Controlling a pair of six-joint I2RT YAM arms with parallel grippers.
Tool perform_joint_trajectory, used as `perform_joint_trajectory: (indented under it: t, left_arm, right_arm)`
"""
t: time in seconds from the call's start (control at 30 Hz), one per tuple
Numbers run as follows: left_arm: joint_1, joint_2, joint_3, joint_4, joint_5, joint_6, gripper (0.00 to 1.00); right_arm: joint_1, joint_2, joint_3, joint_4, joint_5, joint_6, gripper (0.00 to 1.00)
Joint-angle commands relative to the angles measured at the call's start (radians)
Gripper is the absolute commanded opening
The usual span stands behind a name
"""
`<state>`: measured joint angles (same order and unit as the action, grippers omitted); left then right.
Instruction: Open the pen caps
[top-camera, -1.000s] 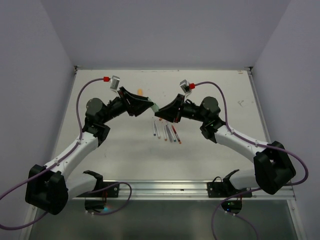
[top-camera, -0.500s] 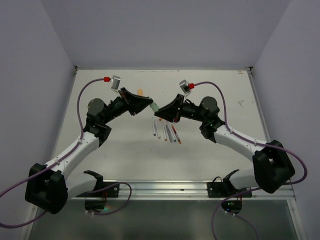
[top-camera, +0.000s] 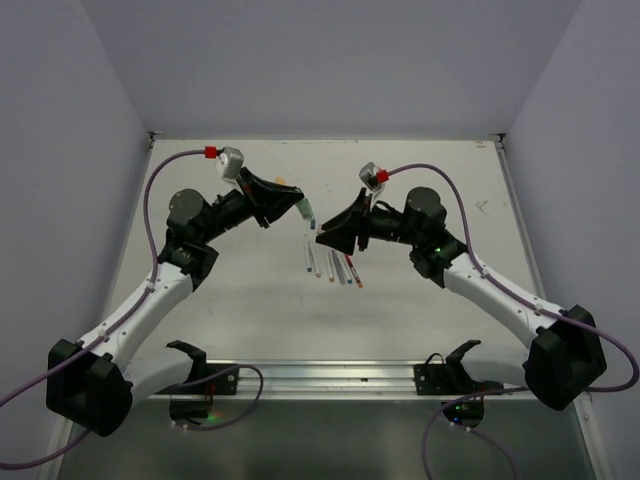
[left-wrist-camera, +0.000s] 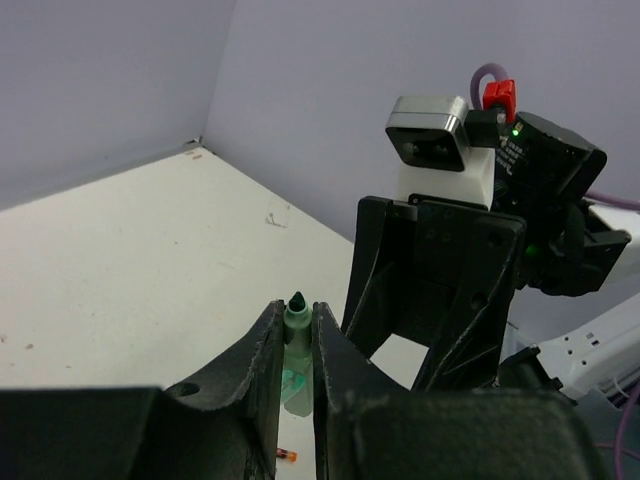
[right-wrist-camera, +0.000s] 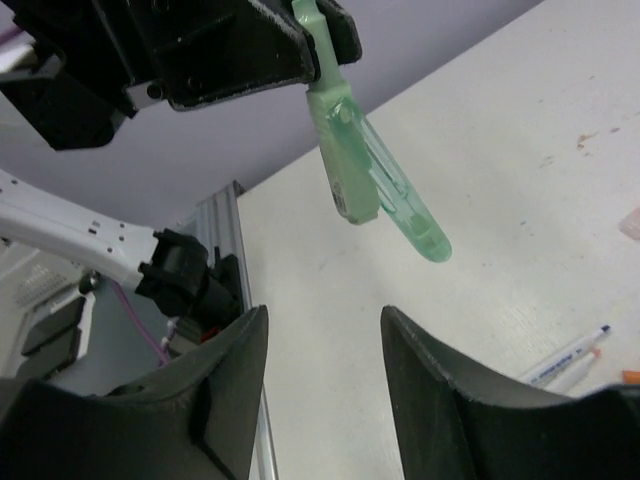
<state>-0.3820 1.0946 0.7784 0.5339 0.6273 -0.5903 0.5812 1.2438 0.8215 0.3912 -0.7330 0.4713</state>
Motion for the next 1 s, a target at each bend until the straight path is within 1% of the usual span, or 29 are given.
perform_joint_trajectory:
  t: [0.0,0.03,0.13,0.37,0.53,0.7,0.77,0.83,0.97]
  left_arm:
    - [0.0,-0.027,0.07,-0.057,0.037,0.113,0.17]
    - [0.0,-0.027,0.074,-0.063,0.051,0.119,0.17]
    - [-0.001,-0.029,0.088,-0.083,0.075,0.141,0.17]
    - [-0.005,-0.032,0.116,-0.135,0.094,0.213,0.17]
    - [-0.005,-0.022,0.131,-0.124,0.107,0.216,0.17]
    - [-0.005,-0.015,0.133,-0.098,0.112,0.208,0.17]
    - [-0.005,-0.004,0.133,-0.089,0.117,0.205,0.17]
    - [-0.005,0.002,0.131,-0.084,0.123,0.201,0.17]
    - [-0.006,0.014,0.125,-0.069,0.13,0.19,0.17]
  right_arm:
    - [-0.006,-0.043,0.103,-0.138,0.03,-0.147,0.54]
    - [-0.006,-0.038,0.117,-0.152,0.037,-0.161,0.56]
    - [-0.006,-0.014,0.163,-0.175,0.05,-0.201,0.58]
    - [-0.006,0.066,0.289,-0.207,0.015,-0.276,0.6]
    - [-0.006,0.129,0.35,-0.209,-0.061,-0.278,0.6]
    - [-0.006,0.163,0.373,-0.203,-0.091,-0.269,0.59]
    - [-0.006,0.167,0.373,-0.187,-0.106,-0.26,0.58]
    - [-0.004,0.178,0.375,-0.175,-0.12,-0.247,0.55]
    - [-0.006,0.194,0.369,-0.16,-0.155,-0.231,0.44]
